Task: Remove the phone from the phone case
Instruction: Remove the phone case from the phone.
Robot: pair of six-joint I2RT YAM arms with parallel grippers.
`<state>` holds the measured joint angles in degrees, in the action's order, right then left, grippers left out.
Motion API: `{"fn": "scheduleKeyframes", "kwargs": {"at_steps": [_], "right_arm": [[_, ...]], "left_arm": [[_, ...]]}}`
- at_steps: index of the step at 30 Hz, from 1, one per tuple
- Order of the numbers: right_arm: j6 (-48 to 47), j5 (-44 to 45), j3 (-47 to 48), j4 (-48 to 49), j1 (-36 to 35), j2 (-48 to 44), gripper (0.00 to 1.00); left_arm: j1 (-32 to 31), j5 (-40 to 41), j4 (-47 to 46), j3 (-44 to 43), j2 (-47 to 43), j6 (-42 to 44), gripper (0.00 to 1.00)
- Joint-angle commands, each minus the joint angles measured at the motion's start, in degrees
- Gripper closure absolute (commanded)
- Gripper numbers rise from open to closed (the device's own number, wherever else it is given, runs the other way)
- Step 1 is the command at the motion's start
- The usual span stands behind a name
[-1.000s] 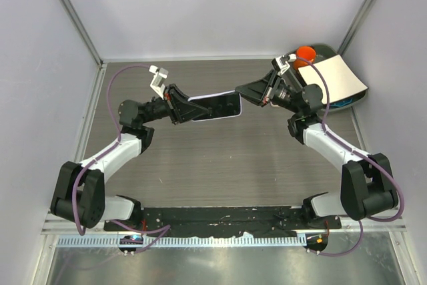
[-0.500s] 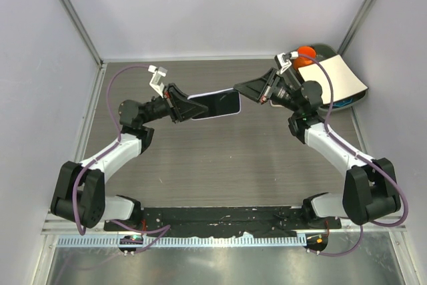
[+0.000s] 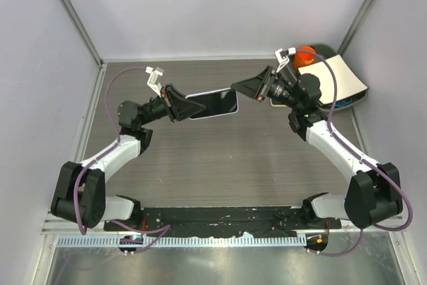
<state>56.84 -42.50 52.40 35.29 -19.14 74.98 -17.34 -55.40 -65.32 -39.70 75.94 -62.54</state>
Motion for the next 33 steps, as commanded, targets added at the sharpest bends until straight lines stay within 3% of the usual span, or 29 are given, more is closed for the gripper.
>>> {"fn": "scheduleKeyframes", "kwargs": {"at_steps": [1,5,11,18,24,33], "right_arm": [[-13.73,-0.82,7.00,-9.87,0.24,-3.08,0.53],[-27.11,-3.46,12.63,-24.08,0.77,-4.66,0.48],[-43.09,-8.74,15.80,-37.27,1.91,-8.00,0.47],[-67.61,-12.95,16.94,-57.16,1.91,-11.61,0.47],[-70.99,-17.35,15.80,-60.07,1.91,-10.12,0.51],[-66.51,-24.29,18.26,-60.07,1.91,-1.16,0.56]], "left_arm": [[-0.59,-0.15,-5.97,-1.87,-3.08,0.05,1.00],[-0.24,0.11,-4.56,-2.04,-3.17,0.40,1.00],[0.20,0.03,-2.62,-2.92,-3.61,0.41,1.00],[0.91,1.17,7.30,-5.82,-3.52,2.34,1.00],[1.00,-0.06,6.70,-5.47,-4.05,2.43,1.00],[1.08,-1.21,4.06,-4.68,-4.66,1.63,1.00]]}}
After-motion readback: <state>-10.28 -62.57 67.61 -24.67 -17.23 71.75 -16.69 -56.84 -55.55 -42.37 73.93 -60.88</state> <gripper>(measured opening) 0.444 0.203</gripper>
